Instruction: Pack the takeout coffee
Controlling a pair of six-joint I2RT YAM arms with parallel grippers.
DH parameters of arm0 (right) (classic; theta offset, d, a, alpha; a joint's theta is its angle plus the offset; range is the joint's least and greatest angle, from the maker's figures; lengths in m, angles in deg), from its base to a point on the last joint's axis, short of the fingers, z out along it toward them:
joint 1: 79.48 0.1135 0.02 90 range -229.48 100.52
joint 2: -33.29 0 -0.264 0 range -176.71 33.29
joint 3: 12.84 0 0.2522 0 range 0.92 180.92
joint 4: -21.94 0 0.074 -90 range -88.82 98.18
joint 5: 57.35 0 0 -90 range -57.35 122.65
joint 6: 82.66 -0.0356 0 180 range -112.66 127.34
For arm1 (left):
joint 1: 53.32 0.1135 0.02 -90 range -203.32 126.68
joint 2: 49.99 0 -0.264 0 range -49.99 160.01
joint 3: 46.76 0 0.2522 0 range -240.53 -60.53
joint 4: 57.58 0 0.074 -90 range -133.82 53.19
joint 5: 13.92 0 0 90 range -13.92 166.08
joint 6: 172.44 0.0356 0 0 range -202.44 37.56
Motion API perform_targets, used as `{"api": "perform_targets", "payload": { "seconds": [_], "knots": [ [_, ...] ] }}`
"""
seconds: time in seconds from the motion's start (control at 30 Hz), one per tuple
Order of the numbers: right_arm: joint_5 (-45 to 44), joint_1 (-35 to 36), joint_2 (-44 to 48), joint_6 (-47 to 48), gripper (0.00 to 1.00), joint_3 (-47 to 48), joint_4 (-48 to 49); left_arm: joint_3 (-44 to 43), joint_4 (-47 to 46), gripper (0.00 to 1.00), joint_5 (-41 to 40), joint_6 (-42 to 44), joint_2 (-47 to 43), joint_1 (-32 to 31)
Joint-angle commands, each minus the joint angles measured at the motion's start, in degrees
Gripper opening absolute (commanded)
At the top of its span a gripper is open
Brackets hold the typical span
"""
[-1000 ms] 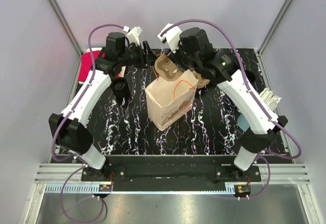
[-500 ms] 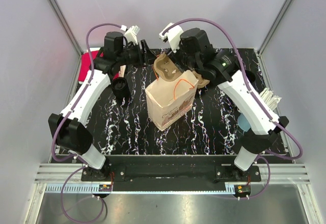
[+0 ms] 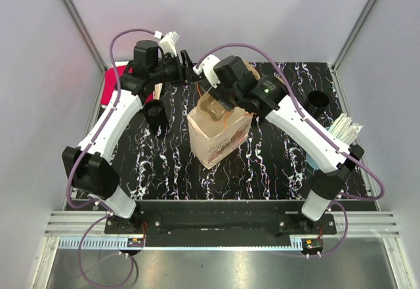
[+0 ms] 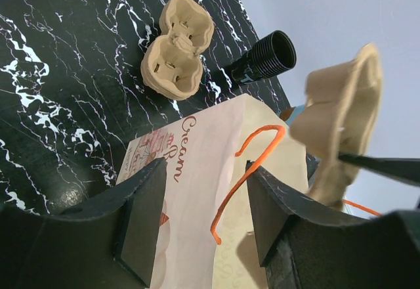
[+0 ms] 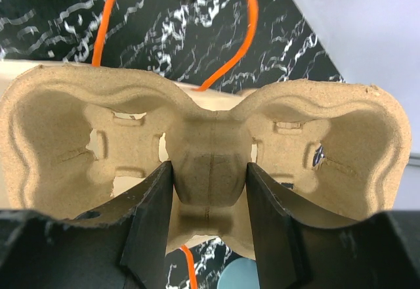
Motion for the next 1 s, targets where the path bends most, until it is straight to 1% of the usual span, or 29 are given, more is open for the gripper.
{"api": "perform_targets", "payload": {
  "seconds": [0.0, 0.13, 0.27, 0.43, 0.53, 0.57, 0.8, 0.97],
  "knots": [
    [-4.60, 1.06, 1.78, -0.68, 0.52, -2.20, 3.18, -2.43, -3.21, 0.55, -1.50, 0.17, -0.74, 0.20],
    [-6.53, 2.64, 2.48, -0.15, 0.52, -3.86, 3.79, -2.17, -3.30, 0.53, -2.12, -0.01, -0.82, 0.29],
    [-10.92, 4.92, 2.74, 1.87, 0.52, -6.85, 5.72, -2.08, -2.95, 0.51, -2.82, 0.08, -1.00, 0.29],
    [-13.04, 6.60, 2.39, 1.87, 0.53, -8.79, 6.69, -1.73, -2.94, 0.48, -3.79, -0.36, -1.00, 0.12],
    [-14.18, 7.47, 2.74, 1.61, 0.53, -9.75, 6.95, -1.64, -2.51, 0.44, -5.10, -0.19, -1.17, -0.06],
    [-14.71, 7.56, 2.74, 1.35, 0.53, -10.02, 6.95, -1.82, -2.50, 0.41, -5.45, -0.27, -1.09, -0.06],
    [-14.63, 8.09, 1.86, -1.55, 0.54, -11.95, 6.60, -2.17, -1.72, 0.35, -7.21, -0.19, -0.74, -0.59],
    [-13.40, 8.00, 1.51, -3.83, 0.55, -12.83, 6.95, -2.26, -1.54, 0.34, -8.01, -0.01, -0.47, -1.02]
  ]
}}
